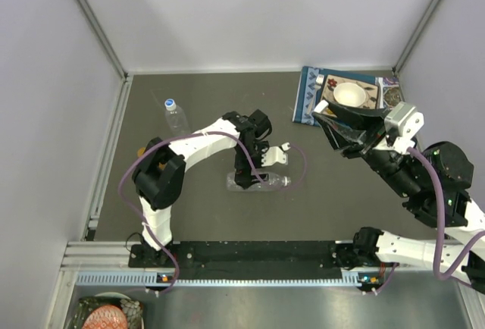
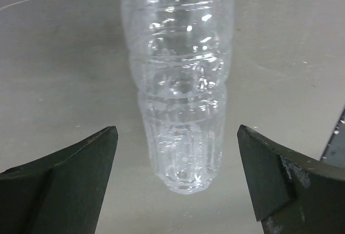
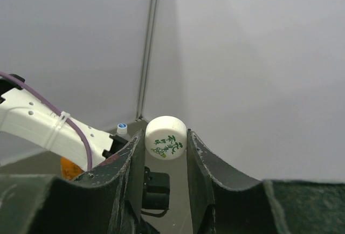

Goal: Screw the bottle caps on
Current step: Pick up the plastic bottle at the center of the board.

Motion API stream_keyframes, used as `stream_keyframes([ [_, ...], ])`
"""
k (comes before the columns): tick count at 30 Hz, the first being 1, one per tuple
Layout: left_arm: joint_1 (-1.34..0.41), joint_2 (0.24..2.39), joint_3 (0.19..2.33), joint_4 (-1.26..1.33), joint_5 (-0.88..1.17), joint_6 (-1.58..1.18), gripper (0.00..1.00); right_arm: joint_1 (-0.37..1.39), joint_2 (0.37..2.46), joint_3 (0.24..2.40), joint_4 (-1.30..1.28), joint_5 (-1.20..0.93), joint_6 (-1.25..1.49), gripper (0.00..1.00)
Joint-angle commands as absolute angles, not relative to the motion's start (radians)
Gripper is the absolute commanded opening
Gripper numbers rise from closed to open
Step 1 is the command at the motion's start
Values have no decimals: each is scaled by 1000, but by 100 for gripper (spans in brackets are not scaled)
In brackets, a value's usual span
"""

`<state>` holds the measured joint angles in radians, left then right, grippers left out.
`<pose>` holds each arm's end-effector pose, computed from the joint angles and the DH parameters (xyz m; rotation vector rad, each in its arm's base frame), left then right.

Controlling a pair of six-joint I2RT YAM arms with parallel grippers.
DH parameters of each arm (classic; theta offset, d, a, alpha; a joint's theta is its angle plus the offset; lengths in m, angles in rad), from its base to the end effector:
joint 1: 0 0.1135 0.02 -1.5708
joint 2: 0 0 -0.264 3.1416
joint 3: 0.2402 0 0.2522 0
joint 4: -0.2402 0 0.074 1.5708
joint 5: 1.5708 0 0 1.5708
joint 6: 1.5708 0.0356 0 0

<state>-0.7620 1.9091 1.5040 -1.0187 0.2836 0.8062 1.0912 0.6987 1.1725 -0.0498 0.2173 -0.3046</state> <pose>0.2624 -0.2642 0.2141 2.1126 2.0740 -0.4177 0.0565 0.0919 0.4932 -0.5950 1.0142 0.5712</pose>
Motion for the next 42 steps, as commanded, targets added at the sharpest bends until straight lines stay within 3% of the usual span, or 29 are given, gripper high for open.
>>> stream_keyframes([
  [1, -769, 1901, 1517, -1106, 402, 844, 98, 1101, 703, 1209, -38, 232, -319, 24],
  [21, -770, 1805, 1197, -767, 258, 640, 98, 1101, 710, 1183, -46, 252, -264, 24],
  [25, -770, 1831, 1219, -715, 238, 522, 86, 1101, 707, 1181, -48, 250, -256, 24],
  [28, -776, 1829, 1224, -663, 192, 463, 83, 1101, 700, 1175, -52, 249, -250, 24],
  [34, -782, 1830, 1207, -658, 178, 491, 75, 1100, 699, 1175, -55, 258, -253, 24],
  [37, -790, 1810, 1161, -621, 140, 512, 62, 1100, 699, 1172, -54, 262, -252, 24],
  [42, -808, 1729, 1085, -575, 91, 541, 54, 1101, 713, 1177, -86, 285, -232, 24],
])
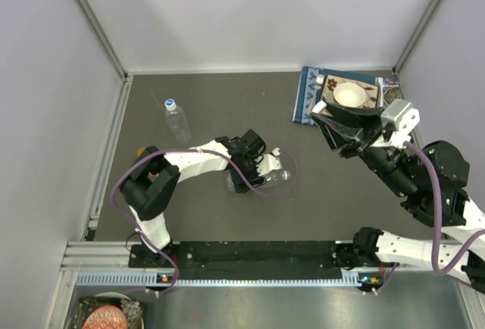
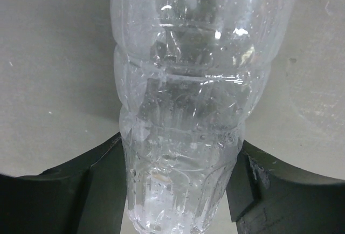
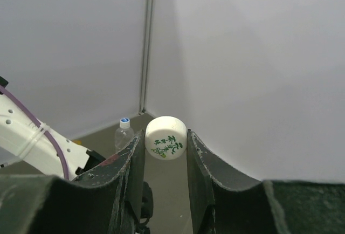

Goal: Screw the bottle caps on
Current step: Pick up the plastic bottle at the center of the board.

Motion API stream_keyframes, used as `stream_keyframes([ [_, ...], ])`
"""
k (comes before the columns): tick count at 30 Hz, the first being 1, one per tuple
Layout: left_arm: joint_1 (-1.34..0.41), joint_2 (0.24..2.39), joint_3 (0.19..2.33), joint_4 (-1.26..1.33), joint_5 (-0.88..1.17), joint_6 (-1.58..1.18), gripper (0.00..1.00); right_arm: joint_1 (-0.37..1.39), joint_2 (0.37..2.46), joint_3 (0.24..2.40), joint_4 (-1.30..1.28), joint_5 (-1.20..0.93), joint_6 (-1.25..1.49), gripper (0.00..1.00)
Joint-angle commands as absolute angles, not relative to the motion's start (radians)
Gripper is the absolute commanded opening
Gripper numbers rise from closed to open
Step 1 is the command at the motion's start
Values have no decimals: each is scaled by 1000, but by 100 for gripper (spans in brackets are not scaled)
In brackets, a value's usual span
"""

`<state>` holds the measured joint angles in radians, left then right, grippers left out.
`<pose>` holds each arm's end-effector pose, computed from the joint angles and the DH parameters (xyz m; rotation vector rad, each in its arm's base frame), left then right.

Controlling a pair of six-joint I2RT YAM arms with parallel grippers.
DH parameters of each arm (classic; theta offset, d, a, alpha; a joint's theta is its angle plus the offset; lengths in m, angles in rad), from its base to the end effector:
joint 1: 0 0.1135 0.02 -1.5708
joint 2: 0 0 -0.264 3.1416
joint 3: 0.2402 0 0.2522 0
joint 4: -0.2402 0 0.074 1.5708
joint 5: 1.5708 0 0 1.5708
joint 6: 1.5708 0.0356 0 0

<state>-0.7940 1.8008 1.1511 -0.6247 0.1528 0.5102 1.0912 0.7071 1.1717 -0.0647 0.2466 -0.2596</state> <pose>0.2369 -0.2487 0.1657 1.7598 2.2510 -0.2768 0.0591 0.0948 0.4906 -0.5671 1.0617 0.5867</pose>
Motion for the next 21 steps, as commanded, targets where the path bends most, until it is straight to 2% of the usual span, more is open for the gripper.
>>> stream_keyframes([
  [1, -810, 1709, 1069, -569, 87, 543, 52, 1101, 725, 1183, -101, 290, -218, 24],
  [4, -811, 1625, 1071, -578, 66, 545, 40, 1100, 745, 1210, -164, 305, -178, 24],
  [10, -808, 1390, 1205, -767, 77, 563, 27, 1100, 793, 1337, -346, 267, -86, 21],
  [17, -792, 1129, 1477, -942, 181, 558, 25, 1079, 859, 1598, -648, 152, -48, 20],
  [21, -792, 1063, 1566, -997, 222, 516, 18, 1043, 965, 1794, -822, -39, -41, 21],
])
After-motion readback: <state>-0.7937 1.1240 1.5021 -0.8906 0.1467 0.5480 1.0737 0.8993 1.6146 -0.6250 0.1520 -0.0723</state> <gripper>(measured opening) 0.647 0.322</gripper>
